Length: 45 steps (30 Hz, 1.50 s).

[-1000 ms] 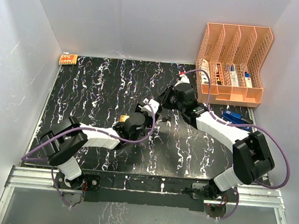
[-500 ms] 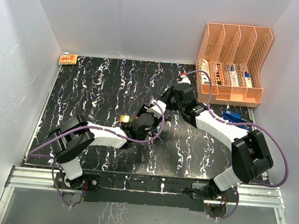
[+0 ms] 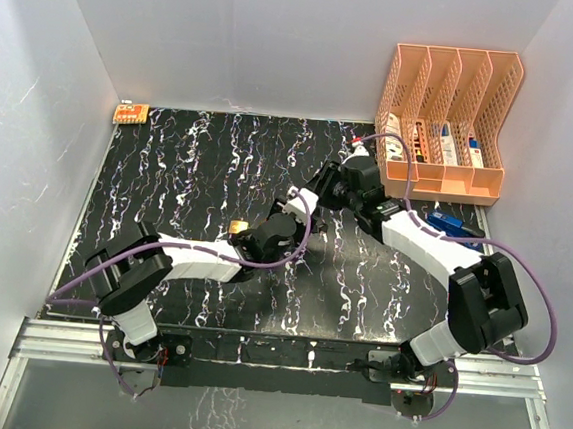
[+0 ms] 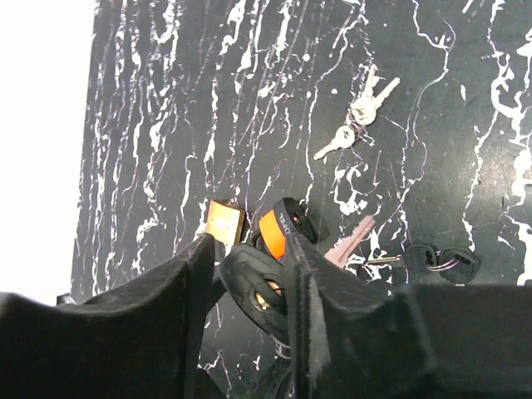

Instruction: Unlock with the key

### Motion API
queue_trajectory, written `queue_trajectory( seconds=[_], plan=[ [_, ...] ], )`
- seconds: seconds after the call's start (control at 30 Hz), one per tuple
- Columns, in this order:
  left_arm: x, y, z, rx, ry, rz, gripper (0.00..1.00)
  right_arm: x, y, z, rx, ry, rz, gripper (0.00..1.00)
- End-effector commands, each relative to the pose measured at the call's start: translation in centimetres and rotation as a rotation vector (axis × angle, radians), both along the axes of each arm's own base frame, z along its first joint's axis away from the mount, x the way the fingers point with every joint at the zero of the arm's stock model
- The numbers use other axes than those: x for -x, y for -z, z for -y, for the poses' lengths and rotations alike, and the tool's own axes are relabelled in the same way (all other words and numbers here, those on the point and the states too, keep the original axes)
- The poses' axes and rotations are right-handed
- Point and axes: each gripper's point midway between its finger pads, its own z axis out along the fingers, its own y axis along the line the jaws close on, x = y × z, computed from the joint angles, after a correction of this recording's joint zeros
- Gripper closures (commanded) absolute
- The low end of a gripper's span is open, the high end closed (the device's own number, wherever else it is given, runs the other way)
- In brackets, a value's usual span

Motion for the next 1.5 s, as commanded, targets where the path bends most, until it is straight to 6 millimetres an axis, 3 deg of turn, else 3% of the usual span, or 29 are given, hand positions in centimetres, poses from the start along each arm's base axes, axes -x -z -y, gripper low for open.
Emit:
queue_trajectory(
  seconds=[0.0,0.2,0.33,0.43,0.47,0.53,1.07,1.47],
  plan=[
    [0.0,-6.2,1.7,0.261,0.046,0.011,1.00,-0.5,-6.5,0.0,-0.152,-0.059,0.139,0.56],
    [-1.1,-5.0,-0.9,0.302,-0.040,-0.079,1.00,-2.9,-7.8,5.1,-0.150,0.028,0.191,0.34],
    [-2.2,-5.6,-2.5,0.372,-0.107,-0.144,1.00,-3.1,-6.1,8.6,-0.088,0.095,0.204,0.19],
    [-3.2,-6.9,-3.2,0.417,-0.178,-0.156,1.00,-2.1,-4.4,9.5,-0.034,0.092,0.223,0.16],
    [-3.4,-7.2,-3.2,0.422,-0.195,-0.155,1.00,-1.7,-3.9,9.6,-0.025,0.082,0.232,0.10],
    [-3.8,-8.0,-3.0,0.464,-0.216,-0.154,1.00,-0.8,-3.0,9.5,-0.029,0.062,0.244,0.02],
    [-5.0,-11.3,0.5,0.658,-0.174,-0.181,1.00,1.3,-1.2,4.8,-0.101,-0.189,0.273,0.02],
    [-4.5,-13.8,1.5,0.725,-0.107,-0.184,1.00,1.7,-0.7,2.4,-0.165,-0.271,0.263,0.02]
  ],
)
